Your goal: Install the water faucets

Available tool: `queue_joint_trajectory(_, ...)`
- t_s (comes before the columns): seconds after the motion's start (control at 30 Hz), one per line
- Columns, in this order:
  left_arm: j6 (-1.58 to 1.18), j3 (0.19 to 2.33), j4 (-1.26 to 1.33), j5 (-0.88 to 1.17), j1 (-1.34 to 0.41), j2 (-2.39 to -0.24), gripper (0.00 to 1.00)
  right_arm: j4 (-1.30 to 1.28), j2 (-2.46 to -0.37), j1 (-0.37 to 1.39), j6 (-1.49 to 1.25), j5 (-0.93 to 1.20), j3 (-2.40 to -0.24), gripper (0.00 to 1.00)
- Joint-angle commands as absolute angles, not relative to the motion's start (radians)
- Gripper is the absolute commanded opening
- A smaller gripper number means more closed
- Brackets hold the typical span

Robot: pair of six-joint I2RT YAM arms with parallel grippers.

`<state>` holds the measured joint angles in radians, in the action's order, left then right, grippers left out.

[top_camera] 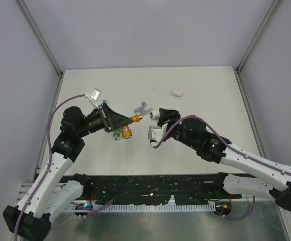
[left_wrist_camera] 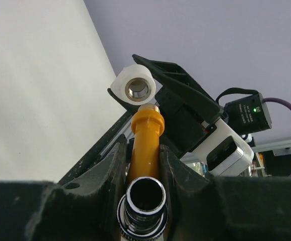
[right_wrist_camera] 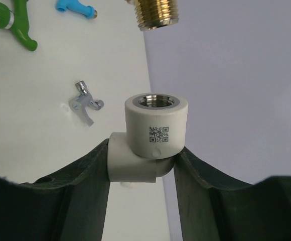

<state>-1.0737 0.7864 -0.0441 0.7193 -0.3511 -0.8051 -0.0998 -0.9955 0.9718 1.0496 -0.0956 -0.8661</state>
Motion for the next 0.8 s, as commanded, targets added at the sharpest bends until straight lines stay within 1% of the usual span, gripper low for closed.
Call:
queue_joint_trajectory(0.0,-1.166,0.773,0.025,0.709,-0.351,-0.784,0.0,0.115,-0.983,1.005,1.19,-0.21,-0.854,0.05)
queue_joint_trajectory(0.13,-1.19,0.773,0.025,0.707,-0.37,-0.79,0.0,0.141,-0.98,1.034,1.236,-0.216,-0.842,0.05)
queue_joint_trajectory(0.3,-1.193,0.781,0.025,0.68,-0.396,-0.788,0.0,0.337,-0.983,1.077,1.333,-0.267,-0.755,0.05)
queue_joint_trajectory(0.4,-1.203,0.785,0.025,0.681,-0.397,-0.787,0.0,0.391,-0.994,1.083,1.377,-0.293,-0.724,0.05)
queue_joint_trajectory(0.47,-1.203,0.788,0.023,0.69,-0.399,-0.781,0.0,0.489,-0.997,1.086,1.408,-0.302,-0.693,0.05)
queue_joint_trajectory(0.6,-1.197,0.779,0.009,0.67,-0.399,-0.764,0.0,0.595,-1.008,1.092,1.466,-0.321,-0.65,0.05)
queue_joint_trajectory(0.77,-1.206,0.785,0.035,0.675,-0.399,-0.781,0.0,0.669,-1.029,1.101,1.523,-0.333,-0.632,0.05)
